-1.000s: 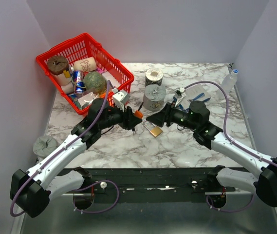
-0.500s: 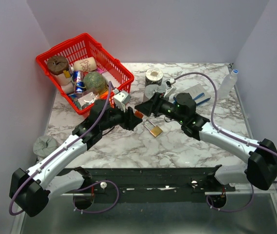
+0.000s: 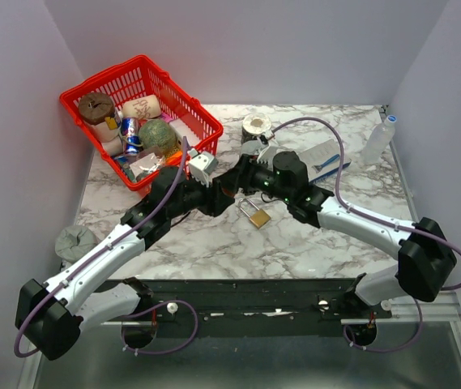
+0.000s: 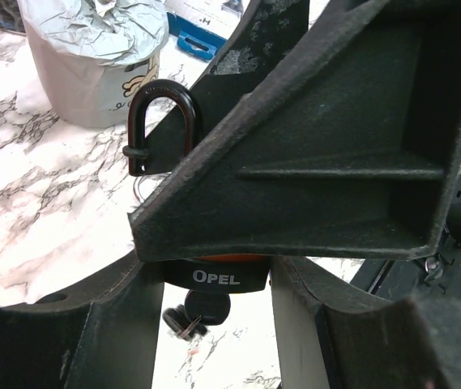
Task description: Unlock with the key
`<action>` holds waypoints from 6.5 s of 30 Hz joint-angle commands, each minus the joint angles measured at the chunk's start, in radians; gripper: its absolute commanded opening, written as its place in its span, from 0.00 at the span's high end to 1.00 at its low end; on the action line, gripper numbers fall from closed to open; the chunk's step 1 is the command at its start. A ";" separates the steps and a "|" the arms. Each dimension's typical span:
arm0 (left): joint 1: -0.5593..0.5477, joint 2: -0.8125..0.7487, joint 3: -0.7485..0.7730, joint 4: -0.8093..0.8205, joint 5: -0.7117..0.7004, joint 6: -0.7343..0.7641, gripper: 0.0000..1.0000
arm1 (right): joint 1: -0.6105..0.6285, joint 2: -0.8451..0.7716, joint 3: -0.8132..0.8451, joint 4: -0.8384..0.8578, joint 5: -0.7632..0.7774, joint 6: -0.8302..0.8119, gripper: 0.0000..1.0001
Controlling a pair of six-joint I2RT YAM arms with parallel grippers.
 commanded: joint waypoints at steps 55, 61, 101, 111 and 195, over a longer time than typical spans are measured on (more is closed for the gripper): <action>-0.006 -0.040 0.023 0.015 -0.024 0.009 0.01 | -0.590 0.069 -0.189 -0.369 -0.569 -0.508 0.99; -0.006 -0.037 0.023 0.014 -0.021 0.012 0.01 | -0.590 0.165 -0.106 -0.405 -0.502 -0.576 0.99; -0.006 -0.042 0.020 0.021 -0.004 0.012 0.01 | -0.590 0.319 0.065 -0.587 -0.154 -0.567 0.32; -0.004 -0.042 0.017 0.026 0.001 0.009 0.01 | -0.504 0.236 -0.023 -0.580 -0.010 -0.541 0.15; -0.006 -0.103 0.014 -0.016 -0.085 -0.022 0.01 | -0.646 0.168 -0.066 -0.826 0.388 -0.501 0.29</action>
